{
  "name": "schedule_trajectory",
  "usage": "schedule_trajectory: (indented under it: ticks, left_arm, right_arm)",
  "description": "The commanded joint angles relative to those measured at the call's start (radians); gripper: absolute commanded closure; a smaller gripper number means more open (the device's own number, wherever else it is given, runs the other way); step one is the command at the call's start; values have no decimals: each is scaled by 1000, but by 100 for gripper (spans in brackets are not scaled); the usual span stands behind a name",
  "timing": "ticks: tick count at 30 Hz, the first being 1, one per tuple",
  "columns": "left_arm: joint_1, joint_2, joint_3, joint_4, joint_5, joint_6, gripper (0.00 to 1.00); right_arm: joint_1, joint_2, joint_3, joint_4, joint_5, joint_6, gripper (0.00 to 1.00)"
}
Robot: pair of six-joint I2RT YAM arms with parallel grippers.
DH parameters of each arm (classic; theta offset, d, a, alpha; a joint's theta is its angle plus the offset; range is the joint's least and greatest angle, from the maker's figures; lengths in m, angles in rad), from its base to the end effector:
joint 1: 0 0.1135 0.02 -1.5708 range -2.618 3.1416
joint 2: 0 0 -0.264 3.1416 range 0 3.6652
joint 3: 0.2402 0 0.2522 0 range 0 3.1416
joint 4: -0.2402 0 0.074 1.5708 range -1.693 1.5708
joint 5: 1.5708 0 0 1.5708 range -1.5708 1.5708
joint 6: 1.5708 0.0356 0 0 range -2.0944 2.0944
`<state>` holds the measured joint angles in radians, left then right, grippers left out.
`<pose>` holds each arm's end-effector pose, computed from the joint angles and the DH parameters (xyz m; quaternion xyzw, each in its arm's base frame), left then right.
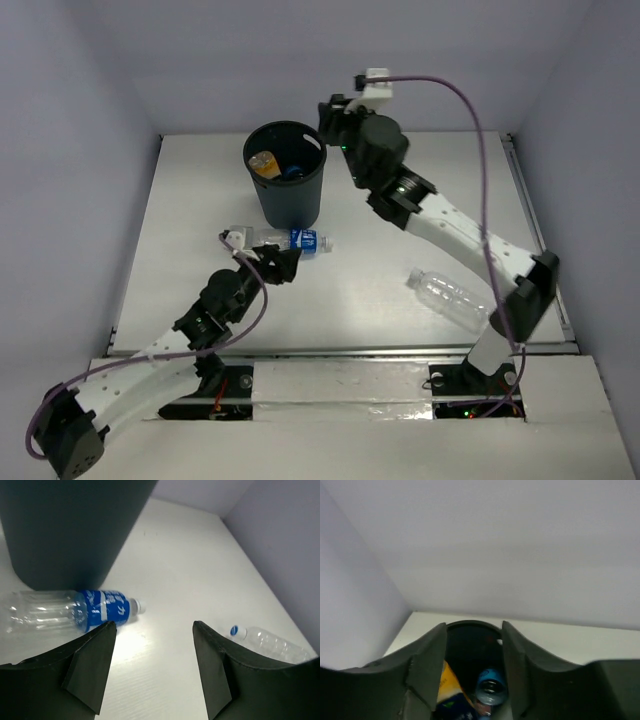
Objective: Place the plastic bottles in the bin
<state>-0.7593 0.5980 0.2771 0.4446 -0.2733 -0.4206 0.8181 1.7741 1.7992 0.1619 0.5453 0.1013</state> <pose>0.1231 -0.1036 0.2552 0.0099 0.6637 -0.3381 0.6671 0.3001 0.2934 0.4576 -0.0213 0.6481 0.1751 0.7408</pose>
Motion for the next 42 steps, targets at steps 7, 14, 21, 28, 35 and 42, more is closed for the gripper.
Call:
schedule_trajectory:
  ticks: [7,14,21,28,35,42]
  left_arm:
    - [-264,463,285,54,-49,-66,46]
    - [-423,877,606,48,26,-233,94]
    - [-462,1127,777,88,124,-382,60]
    - [-472,1237,817,135,160,-589,18]
    - [-472,1353,964,36,138,-650,10]
    - [-472,1450,1042,-15,141,-659,7]
  right_arm:
    - [-22,-556,-444,-103,64,113,81]
    - [-43,-881,-544,-356,22,192,73]
    - [-43,-1019,-581,-476,19,204,50]
    - [-43,-1058,-623,-532,-27,224,16]
    - [-43,-1104,-646,-545,-68,229,12]
    - [-43,-1128,-679,-565,-123,230,10]
